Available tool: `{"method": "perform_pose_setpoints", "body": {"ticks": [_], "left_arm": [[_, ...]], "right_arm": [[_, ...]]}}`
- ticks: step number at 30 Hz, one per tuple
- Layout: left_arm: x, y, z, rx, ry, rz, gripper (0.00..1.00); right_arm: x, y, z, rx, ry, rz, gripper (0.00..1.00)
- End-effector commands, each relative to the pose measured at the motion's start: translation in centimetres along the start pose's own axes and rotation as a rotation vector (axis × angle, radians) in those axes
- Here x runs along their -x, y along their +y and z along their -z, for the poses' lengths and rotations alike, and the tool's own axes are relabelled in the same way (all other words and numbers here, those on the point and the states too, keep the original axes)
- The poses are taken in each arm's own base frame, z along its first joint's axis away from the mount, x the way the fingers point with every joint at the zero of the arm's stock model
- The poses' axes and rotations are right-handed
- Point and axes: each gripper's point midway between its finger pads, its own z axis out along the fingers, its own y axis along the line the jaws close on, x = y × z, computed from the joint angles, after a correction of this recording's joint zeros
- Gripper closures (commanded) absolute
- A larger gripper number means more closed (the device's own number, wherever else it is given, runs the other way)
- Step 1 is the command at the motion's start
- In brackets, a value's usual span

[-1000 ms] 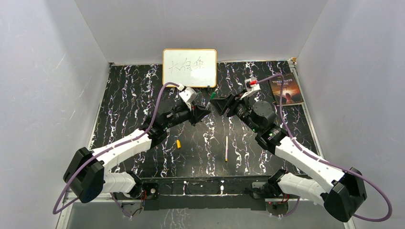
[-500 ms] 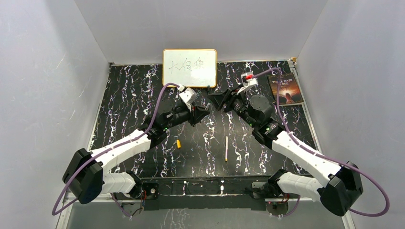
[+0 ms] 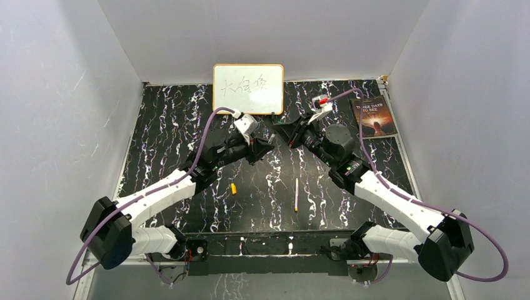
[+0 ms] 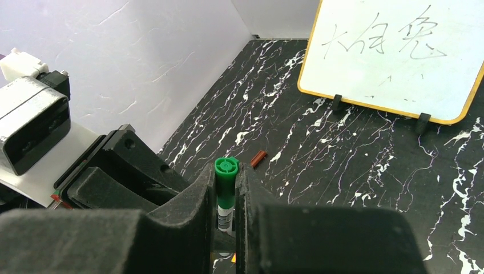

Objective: Insert the pens into the pen caps

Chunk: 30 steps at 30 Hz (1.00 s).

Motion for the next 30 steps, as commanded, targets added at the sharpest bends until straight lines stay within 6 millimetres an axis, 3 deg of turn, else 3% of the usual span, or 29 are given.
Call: {"method": "perform_pose_setpoints", "body": {"ticks": [1,9,17,26,30], "left_arm": [[3.5,-0.7,-0.3,-0.016,-0.068,-0.014,1.0],[6.1,0.5,-1.9,0.048,-0.091,0.034,1.0],[8.3,1.6,-3.4,0.08,-0.091,-0.048,1.0],[11.3,2.7,-3.6,0.138,-0.152,-0.128,1.0],[11.7,3.0,-4.5,0.137,-0.159,-0.141,1.0]], "right_arm": [[2.7,1.8,0.4,0.064,-0.078,-0.005,1.0],[-0.2,1.7,1.0,0.097,-0.006,-0.056,1.0],[-2.9,1.1,1.8,0.088,0.091,-0.06,1.0],[-7.4,0.0,3.2,0.076,0.221,-0.096,1.0],[-9.9,-0.6,3.8,0.061,0.283,-0.116,1.0]]}}
